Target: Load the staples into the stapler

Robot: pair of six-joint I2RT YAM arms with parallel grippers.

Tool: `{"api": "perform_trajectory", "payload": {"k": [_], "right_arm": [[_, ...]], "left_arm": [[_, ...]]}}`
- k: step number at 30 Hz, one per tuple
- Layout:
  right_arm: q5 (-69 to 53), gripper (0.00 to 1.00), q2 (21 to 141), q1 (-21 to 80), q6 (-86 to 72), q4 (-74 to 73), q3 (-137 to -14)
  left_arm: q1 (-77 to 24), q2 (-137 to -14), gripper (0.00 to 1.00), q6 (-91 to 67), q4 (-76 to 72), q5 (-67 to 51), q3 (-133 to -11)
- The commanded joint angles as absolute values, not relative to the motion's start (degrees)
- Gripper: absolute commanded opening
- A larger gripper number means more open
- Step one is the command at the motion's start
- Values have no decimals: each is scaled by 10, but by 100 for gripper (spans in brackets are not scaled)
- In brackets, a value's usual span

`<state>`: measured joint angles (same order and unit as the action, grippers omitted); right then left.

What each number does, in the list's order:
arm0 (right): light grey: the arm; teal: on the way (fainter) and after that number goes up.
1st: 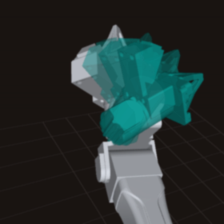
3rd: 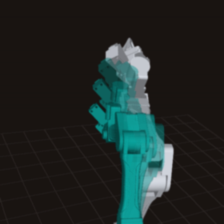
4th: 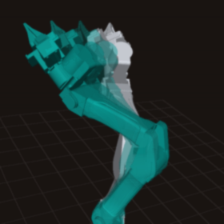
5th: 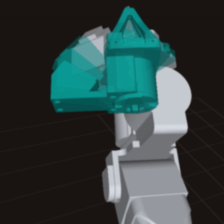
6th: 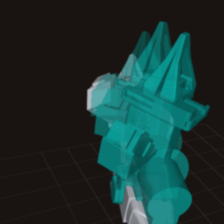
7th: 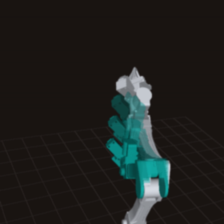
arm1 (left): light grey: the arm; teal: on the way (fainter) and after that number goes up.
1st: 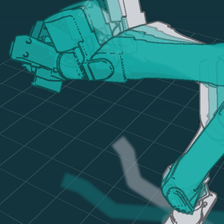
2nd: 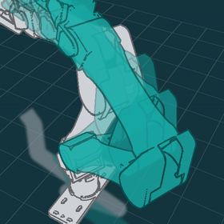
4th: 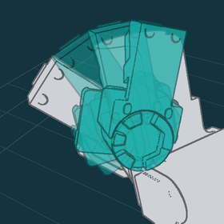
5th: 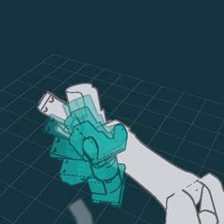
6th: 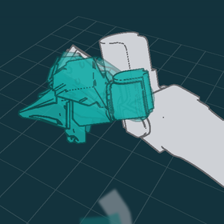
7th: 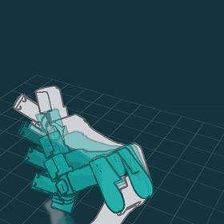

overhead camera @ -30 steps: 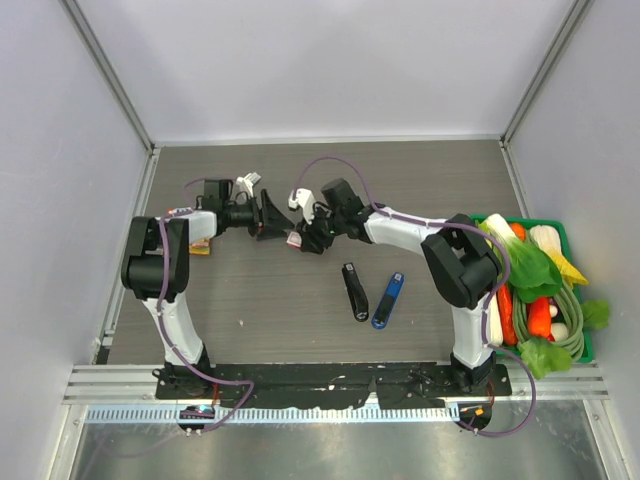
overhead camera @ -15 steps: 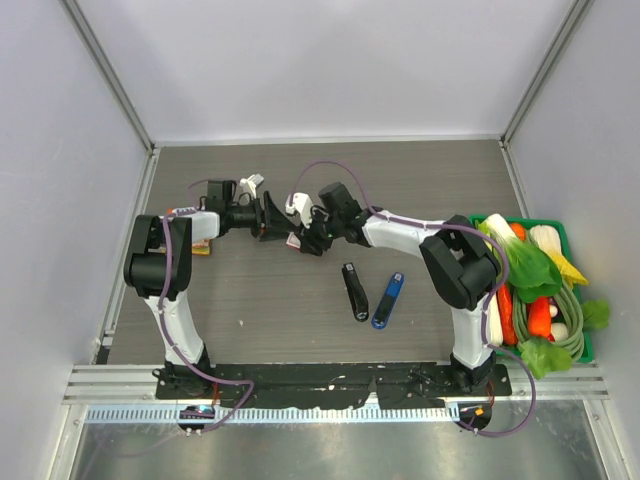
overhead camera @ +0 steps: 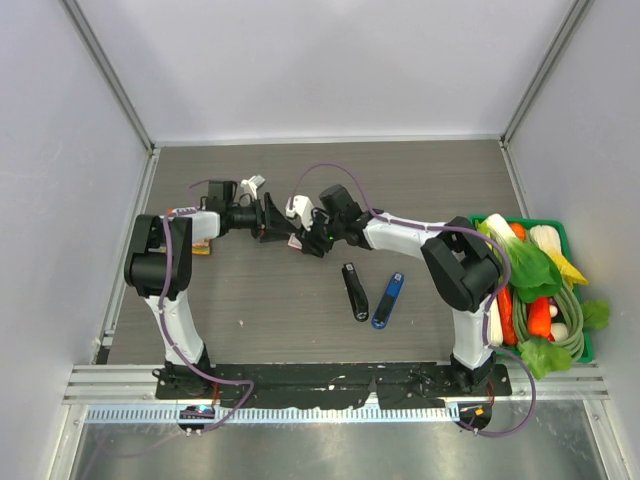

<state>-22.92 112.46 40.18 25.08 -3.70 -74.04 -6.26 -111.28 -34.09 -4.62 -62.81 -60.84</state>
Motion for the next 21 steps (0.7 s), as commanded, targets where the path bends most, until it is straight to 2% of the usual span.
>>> {"api": "perform_trajectory", "payload": {"k": [1, 21], "right_arm": [[-214, 45, 1088, 403, 264, -13, -737], [-221, 45, 1100, 403, 271, -11, -737]], "left_arm": [[-65, -1116, 62, -323, -29, -651, -629], [-70, -1134, 62, -327, -28, -675, -635]]}}
